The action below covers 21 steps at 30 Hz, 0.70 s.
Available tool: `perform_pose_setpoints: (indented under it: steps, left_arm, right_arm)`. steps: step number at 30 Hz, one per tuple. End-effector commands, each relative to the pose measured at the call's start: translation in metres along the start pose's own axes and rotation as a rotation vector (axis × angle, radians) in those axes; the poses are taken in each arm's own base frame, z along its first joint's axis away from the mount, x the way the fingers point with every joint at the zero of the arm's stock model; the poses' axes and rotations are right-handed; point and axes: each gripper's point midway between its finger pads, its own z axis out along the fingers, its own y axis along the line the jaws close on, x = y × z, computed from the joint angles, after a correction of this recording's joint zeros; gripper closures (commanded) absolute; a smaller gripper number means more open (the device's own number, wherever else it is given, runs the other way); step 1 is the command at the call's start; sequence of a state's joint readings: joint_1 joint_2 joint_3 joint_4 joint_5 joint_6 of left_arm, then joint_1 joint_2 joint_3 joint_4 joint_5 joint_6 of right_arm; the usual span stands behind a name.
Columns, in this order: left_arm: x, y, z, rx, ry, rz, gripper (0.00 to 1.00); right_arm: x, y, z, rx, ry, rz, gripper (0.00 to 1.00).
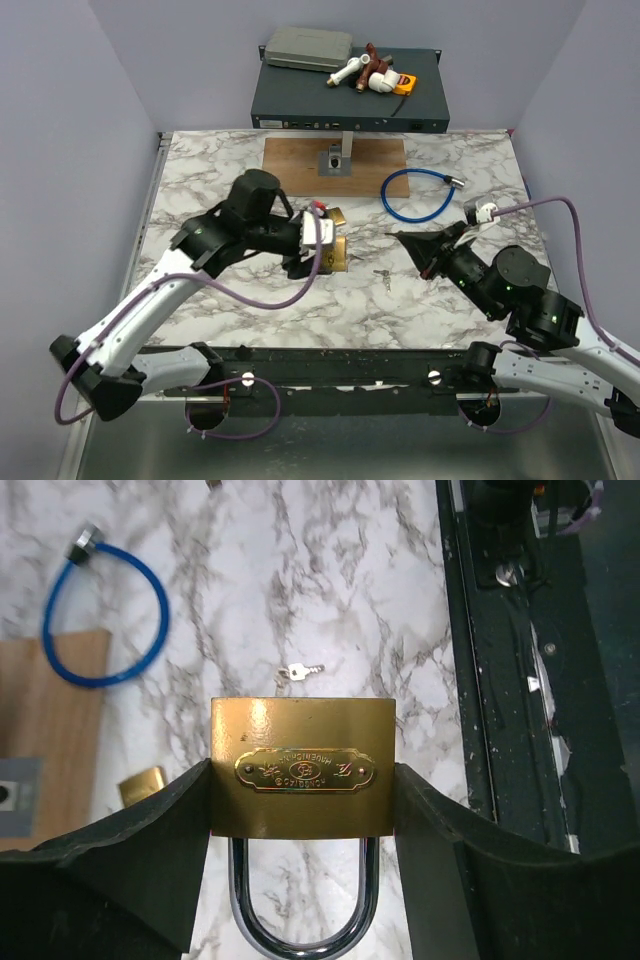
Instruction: Unlock with the key
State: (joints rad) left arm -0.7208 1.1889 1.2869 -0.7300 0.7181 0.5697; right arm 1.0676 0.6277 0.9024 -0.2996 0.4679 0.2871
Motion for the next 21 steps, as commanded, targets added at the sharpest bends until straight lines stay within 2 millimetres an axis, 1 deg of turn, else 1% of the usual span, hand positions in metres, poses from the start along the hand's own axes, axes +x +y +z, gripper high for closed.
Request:
perform_pose_setpoints:
  steps: [1, 4, 8, 13, 18, 21]
  left_arm:
    - [-0.054, -0.01, -0.051, -0.066, -0.159, 0.186, 1.0]
    - [-0.067, -0.021, -0.073, -0.135, -0.218, 0.311, 1.0]
    - [-0.083, -0.035, -0.097, -0.225, -0.313, 0.48, 1.0]
    - [-0.1, -0.049, -0.114, -0.257, -0.385, 0.608, 1.0]
    - [-0.124, -0.062, -0.13, -0.27, -0.463, 0.706, 1.0]
    - [-0.135, -0.071, -0.137, -0.261, -0.5, 0.77, 1.0]
  right_arm:
    - [-0.033, 0.043, 0.001, -0.191, -0.061, 0.057, 0.99]
    - [-0.039, 0.059, 0.004, -0.255, -0.062, 0.077, 0.99]
    - [-0.043, 0.071, 0.005, -0.306, -0.067, 0.096, 0.99]
    - [-0.045, 0.078, 0.006, -0.337, -0.076, 0.114, 0.99]
    - [-0.047, 0.082, 0.005, -0.354, -0.082, 0.125, 0.99]
    - [-0.048, 0.083, 0.004, -0.368, -0.092, 0.133, 0.99]
